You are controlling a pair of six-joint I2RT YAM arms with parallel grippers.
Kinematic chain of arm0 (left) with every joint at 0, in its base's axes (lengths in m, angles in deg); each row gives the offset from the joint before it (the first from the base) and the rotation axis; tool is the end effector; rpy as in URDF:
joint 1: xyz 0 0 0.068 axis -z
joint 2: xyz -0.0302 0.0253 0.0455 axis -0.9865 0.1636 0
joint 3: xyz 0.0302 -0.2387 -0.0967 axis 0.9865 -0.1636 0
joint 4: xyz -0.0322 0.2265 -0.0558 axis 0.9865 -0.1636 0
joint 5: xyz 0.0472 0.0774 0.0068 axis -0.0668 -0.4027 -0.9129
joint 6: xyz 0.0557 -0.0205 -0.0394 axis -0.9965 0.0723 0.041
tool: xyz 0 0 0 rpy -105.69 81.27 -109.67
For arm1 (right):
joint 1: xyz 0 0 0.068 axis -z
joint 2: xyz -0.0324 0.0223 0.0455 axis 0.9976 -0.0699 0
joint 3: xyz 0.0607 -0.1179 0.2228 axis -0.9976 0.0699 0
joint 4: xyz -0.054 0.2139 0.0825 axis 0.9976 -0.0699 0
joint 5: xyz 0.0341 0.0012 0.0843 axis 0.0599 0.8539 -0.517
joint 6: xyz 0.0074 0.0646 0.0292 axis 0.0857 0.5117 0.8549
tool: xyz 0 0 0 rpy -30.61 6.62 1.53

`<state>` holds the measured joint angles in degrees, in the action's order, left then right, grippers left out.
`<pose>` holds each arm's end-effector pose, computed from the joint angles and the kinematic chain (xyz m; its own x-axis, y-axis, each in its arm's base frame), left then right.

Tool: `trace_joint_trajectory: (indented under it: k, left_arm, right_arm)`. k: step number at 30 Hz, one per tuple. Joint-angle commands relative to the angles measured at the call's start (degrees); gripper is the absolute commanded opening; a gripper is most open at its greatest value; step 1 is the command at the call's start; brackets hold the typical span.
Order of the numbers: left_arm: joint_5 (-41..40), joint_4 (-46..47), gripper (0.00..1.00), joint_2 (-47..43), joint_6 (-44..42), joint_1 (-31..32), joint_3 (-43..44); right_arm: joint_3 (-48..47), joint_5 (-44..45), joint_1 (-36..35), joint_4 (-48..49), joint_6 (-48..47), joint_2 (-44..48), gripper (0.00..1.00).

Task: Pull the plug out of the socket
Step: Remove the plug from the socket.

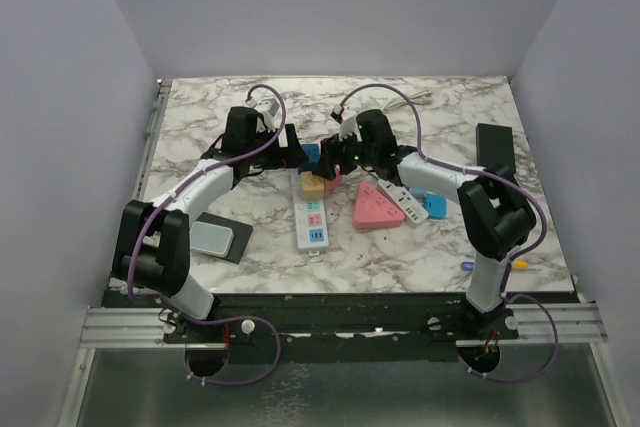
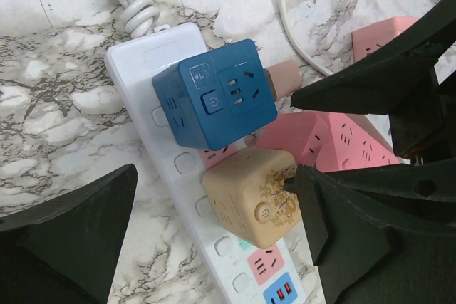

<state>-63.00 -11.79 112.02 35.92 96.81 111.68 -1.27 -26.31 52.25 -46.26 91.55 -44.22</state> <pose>0.3190 -0.1149 0.2304 -0.7201 -0.1279 -0.6820 0.3100 0.8200 -0.4812 0.3313 0.2494 0.2053 -0.5480 -0.1803 -0.8168 -0.7131 0.6111 0.3435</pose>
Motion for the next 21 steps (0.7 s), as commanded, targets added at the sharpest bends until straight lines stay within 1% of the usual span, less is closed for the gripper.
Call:
trace_joint_trajectory:
  k: [1,8,13,18,21]
  left_arm:
    - [0.47,0.71,0.96,-2.01,-0.25,-0.29,-0.14]
    - [0.45,0.67,0.96,-1.92,-0.28,-0.31,-0.13]
    - [0.02,0.72,0.96,-2.01,-0.47,-0.32,-0.16]
    - [-0.10,0.64,0.96,-2.29,-1.08,-0.45,-0.05]
    - [-0.14,0.43,0.96,-2.61,-1.72,-0.58,0.02]
  right_arm:
    - [-1.08,-1.56,0.25,-3.92,-0.56,0.52,0.73]
    - [1.50,-6.55,0.28,-8.46,0.79,2.24,0.71]
    - [3.42,-8.68,0.16,-9.06,2.24,4.54,0.70]
    - [5.34,-9.00,-0.13,-8.28,3.35,6.95,0.70]
    - [6.66,-7.53,-0.65,-7.32,2.38,7.18,0.70]
